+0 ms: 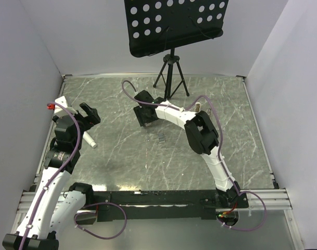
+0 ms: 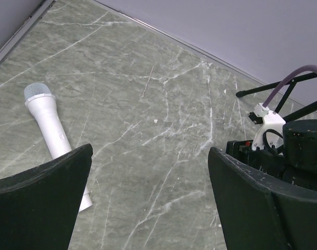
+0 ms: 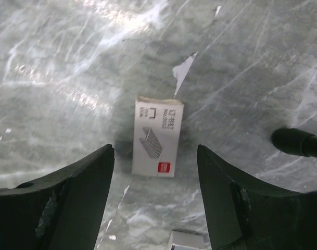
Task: Unload the staples from the stapler
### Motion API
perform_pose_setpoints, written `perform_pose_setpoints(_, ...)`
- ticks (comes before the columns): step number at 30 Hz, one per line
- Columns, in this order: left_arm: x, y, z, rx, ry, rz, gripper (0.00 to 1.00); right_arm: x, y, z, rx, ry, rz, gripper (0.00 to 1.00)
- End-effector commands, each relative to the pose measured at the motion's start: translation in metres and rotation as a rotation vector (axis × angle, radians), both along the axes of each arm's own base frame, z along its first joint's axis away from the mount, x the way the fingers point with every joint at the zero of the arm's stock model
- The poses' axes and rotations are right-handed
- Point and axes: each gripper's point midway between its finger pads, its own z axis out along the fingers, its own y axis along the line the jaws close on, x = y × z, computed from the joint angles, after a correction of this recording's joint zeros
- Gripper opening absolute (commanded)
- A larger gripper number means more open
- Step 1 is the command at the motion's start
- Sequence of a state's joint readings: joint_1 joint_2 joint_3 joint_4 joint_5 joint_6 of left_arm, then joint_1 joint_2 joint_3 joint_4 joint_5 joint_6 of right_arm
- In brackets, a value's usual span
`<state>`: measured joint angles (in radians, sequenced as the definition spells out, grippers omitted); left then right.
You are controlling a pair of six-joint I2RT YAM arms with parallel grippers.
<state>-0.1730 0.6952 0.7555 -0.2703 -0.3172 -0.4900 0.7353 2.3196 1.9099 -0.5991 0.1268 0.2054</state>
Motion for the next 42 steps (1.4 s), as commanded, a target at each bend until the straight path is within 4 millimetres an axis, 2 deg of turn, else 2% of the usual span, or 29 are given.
perform_pose_setpoints(1,0.0,0.003,0.005,0.014,-0.024,0.01,0.97,0.02,0.0,0.008,0.014,-0.03,-0.043,0.72)
perform_pose_setpoints(10,0.001,0.003,0.004,0.015,-0.021,0.013,0.97,0.02,0.004,0.004,0.002,-0.033,0.014,0.65)
perform_pose_setpoints(18,0.0,0.005,0.004,0.02,-0.022,0.02,0.97,0.011,0.014,0.001,-0.035,-0.057,0.086,0.55)
perform_pose_setpoints(22,0.0,0.005,0.005,0.021,-0.025,0.02,0.97,0.008,0.011,0.0,-0.05,-0.062,0.093,0.5)
perform_pose_setpoints(24,0.0,0.005,0.005,0.021,-0.025,0.02,0.97,0.006,0.013,0.007,-0.036,-0.073,0.102,0.49)
perform_pose_setpoints(26,0.0,0.005,0.005,0.022,-0.025,0.021,0.97,-0.001,0.011,0.006,-0.041,-0.072,0.116,0.48)
perform_pose_setpoints(27,0.0,0.005,0.005,0.021,-0.025,0.022,0.97,-0.003,0.013,0.016,-0.027,-0.088,0.123,0.48)
perform_pose_setpoints(29,-0.001,0.005,0.006,0.022,-0.028,0.023,0.97,-0.013,0.014,0.014,-0.032,-0.093,0.154,0.47)
perform_pose_setpoints(30,-0.001,0.006,0.007,0.021,-0.029,0.025,0.97,-0.015,0.015,0.024,-0.026,-0.115,0.158,0.47)
perform_pose_setpoints(32,-0.001,0.006,0.006,0.022,-0.028,0.024,0.97,-0.028,0.013,0.021,-0.044,-0.112,0.177,0.46)
perform_pose_setpoints(33,-0.001,0.006,0.006,0.021,-0.028,0.028,0.97,-0.031,0.014,0.031,-0.034,-0.128,0.18,0.46)
perform_pose_setpoints(34,-0.001,0.007,0.007,0.021,-0.029,0.029,0.97,-0.039,0.009,0.026,-0.047,-0.116,0.186,0.46)
perform_pose_setpoints(37,-0.002,0.006,0.007,0.021,-0.031,0.028,0.97,-0.06,0.009,0.03,-0.033,-0.123,0.214,0.45)
perform_pose_setpoints(38,-0.002,0.006,0.007,0.02,-0.031,0.03,0.97,-0.066,0.014,0.038,-0.014,-0.143,0.229,0.45)
perform_pose_setpoints(40,-0.002,0.007,0.007,0.018,-0.031,0.031,0.97,-0.078,0.006,0.032,-0.037,-0.13,0.234,0.45)
perform_pose_setpoints(41,-0.002,0.007,0.007,0.019,-0.033,0.034,0.97,-0.087,0.008,0.038,-0.025,-0.134,0.245,0.45)
perform_pose_setpoints(42,-0.003,0.008,0.008,0.019,-0.035,0.036,0.97,-0.098,0.003,0.031,-0.031,-0.112,0.247,0.45)
